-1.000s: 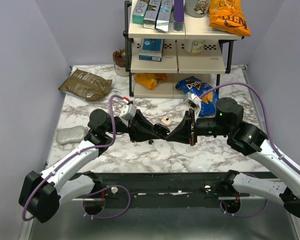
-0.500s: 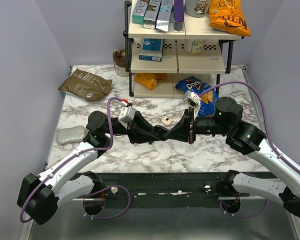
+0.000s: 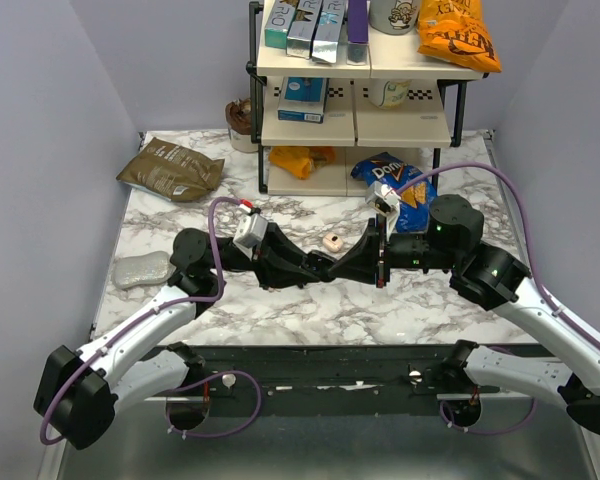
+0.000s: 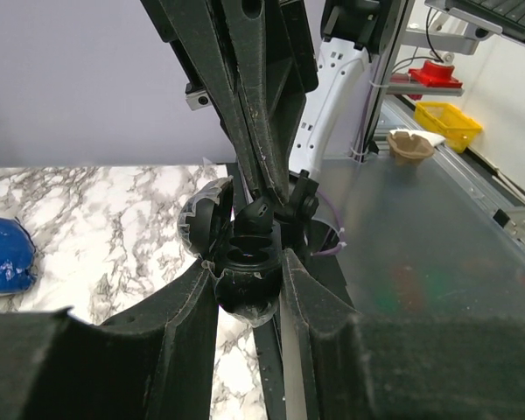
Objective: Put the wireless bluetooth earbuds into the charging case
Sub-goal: Place the earbud in the charging case.
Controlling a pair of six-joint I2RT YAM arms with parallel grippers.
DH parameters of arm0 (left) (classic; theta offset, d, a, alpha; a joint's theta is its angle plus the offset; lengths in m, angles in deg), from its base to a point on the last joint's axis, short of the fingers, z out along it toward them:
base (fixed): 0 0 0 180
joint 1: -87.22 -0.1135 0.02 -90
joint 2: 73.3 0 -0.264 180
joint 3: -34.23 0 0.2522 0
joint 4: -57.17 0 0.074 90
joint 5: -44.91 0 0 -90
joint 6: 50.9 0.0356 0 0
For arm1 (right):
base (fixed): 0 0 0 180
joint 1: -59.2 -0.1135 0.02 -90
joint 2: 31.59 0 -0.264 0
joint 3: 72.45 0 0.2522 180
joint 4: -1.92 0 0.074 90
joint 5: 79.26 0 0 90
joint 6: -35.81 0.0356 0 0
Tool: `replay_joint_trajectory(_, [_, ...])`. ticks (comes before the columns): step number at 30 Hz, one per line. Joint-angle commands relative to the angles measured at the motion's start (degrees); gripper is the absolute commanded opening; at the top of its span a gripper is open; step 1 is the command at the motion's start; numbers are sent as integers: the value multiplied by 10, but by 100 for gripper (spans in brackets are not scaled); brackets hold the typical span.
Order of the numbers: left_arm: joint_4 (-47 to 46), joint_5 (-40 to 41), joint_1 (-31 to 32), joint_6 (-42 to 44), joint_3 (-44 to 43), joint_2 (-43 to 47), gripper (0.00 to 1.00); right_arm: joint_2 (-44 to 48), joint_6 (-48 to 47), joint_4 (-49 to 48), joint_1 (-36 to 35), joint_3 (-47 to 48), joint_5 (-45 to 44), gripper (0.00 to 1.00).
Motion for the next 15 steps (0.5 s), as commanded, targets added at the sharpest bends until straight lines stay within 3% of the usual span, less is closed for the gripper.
replay_joint_trajectory(1, [-90, 15, 1, -34, 6, -4, 0, 5, 3, -3, 4, -8, -11, 1])
replay_joint_trajectory(9, [-109, 24, 2, -41, 12, -5, 0, 9, 5, 6, 3, -8, -33, 4])
replay_joint_trajectory(15, [-112, 27, 2, -41, 18, -4, 0, 13, 3, 13, 4, -2, -49, 20])
